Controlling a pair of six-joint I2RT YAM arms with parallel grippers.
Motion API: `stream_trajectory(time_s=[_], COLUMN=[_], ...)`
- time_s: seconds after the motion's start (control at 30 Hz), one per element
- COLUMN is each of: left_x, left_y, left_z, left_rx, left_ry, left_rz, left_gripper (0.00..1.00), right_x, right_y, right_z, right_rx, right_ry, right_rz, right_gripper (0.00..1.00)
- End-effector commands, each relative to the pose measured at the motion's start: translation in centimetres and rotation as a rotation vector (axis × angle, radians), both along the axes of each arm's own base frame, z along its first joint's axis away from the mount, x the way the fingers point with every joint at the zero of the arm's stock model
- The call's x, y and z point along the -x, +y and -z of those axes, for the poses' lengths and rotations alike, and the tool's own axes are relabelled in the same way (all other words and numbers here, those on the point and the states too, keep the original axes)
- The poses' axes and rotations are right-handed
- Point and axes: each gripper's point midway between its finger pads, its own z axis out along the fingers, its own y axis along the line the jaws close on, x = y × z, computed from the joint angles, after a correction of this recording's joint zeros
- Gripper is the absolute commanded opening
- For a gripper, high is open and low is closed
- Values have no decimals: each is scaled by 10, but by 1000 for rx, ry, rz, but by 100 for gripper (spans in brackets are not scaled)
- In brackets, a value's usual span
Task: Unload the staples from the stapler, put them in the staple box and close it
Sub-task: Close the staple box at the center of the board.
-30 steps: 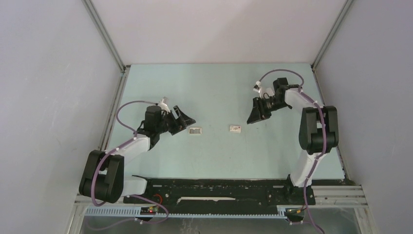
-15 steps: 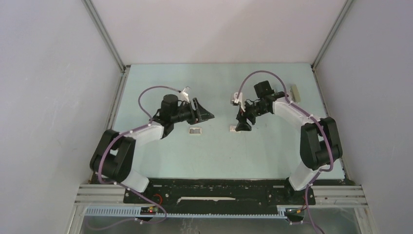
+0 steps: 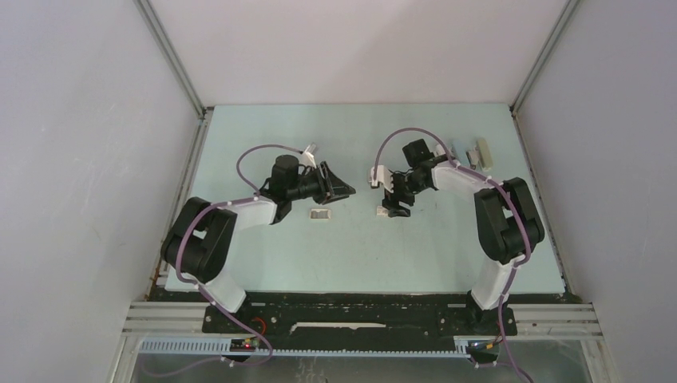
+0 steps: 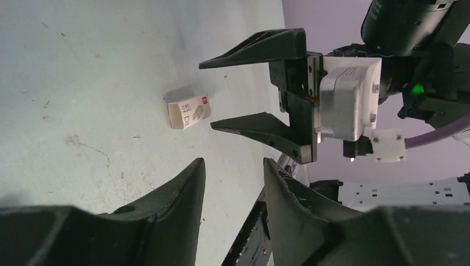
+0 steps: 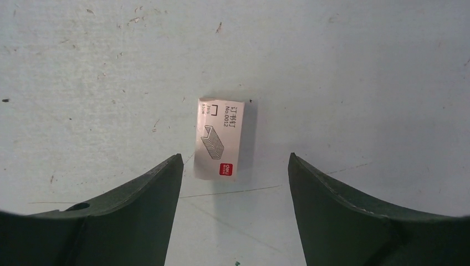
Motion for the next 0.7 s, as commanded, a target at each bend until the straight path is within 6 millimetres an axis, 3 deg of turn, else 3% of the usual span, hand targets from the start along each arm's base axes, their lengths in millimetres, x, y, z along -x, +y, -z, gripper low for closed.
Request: stream_trajectory(time_s=[0.0, 0.33, 0.67], left_x=[-8, -8, -5], left_y=[-7, -16, -42], left_z=[-16, -8, 7], left_rx=[41, 94, 118], left_ry=[-35, 15, 97], left_rz=[3, 20, 76], left_gripper=[48, 48, 43], right_x=[-5, 3, 7], right_y=[3, 4, 4], right_z=[7, 25, 29], right_rx=[32, 69, 78], right_ry=[-46, -6, 8], right_rz=[-44, -61, -77], right_gripper=[79, 73, 58])
